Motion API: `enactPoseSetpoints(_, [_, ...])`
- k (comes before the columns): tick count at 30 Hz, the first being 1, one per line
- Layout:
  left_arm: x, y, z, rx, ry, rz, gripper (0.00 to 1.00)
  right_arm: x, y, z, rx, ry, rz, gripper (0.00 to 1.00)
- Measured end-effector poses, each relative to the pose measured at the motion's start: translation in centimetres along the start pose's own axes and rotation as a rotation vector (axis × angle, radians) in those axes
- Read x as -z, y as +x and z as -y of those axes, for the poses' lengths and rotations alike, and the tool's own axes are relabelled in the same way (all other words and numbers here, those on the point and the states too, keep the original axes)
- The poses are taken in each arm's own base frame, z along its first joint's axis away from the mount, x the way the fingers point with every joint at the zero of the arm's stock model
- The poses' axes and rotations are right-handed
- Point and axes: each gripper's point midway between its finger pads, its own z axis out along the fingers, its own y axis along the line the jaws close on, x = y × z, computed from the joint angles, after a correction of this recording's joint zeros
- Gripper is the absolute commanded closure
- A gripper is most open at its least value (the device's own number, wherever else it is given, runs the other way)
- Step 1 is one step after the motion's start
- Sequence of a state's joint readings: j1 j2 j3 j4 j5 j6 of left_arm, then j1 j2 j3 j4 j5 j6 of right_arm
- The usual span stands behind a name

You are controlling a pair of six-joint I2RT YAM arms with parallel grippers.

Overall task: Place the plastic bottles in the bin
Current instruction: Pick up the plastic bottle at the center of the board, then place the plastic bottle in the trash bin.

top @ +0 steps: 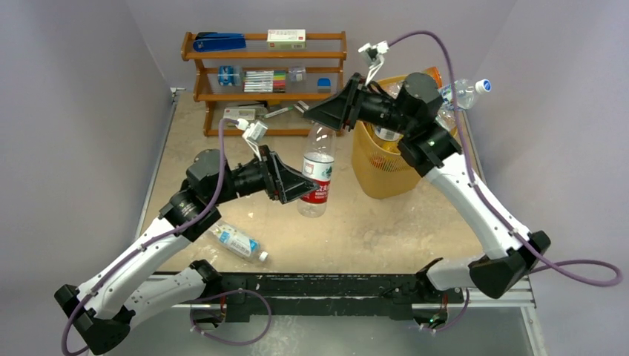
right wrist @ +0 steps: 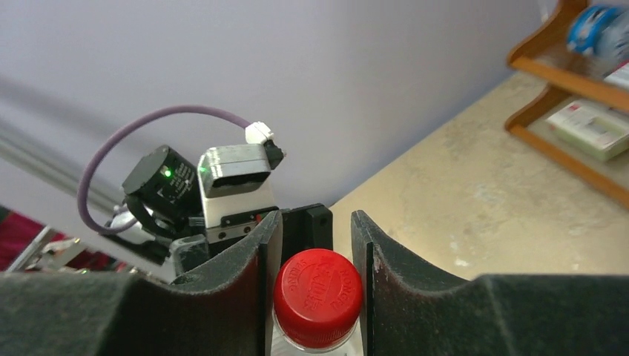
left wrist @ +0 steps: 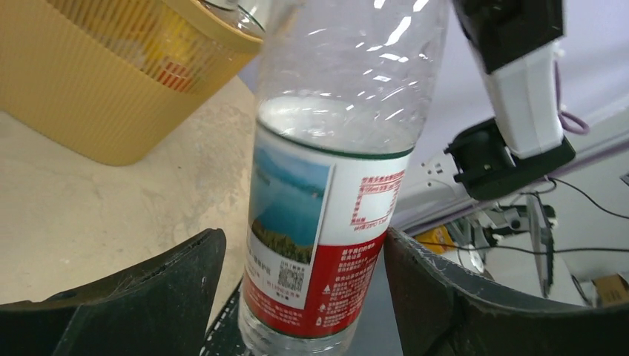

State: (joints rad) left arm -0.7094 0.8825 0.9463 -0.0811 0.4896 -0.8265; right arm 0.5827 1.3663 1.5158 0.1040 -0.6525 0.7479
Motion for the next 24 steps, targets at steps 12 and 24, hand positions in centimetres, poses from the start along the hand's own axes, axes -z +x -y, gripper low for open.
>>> enactPoseSetpoints(12, [1.6,-3.7,-0.2,-0.064,-0.147,0.134,0.18,7.5,-9.9,-4.8,0.245,0.285,0.216,0.74])
enactPoseSetpoints(24, [3.0,-1.0,-7.3,0.015,-0.48,0.066,0.16,19.7,-21.2,-9.9,0.479,0.675,0.679,0.75])
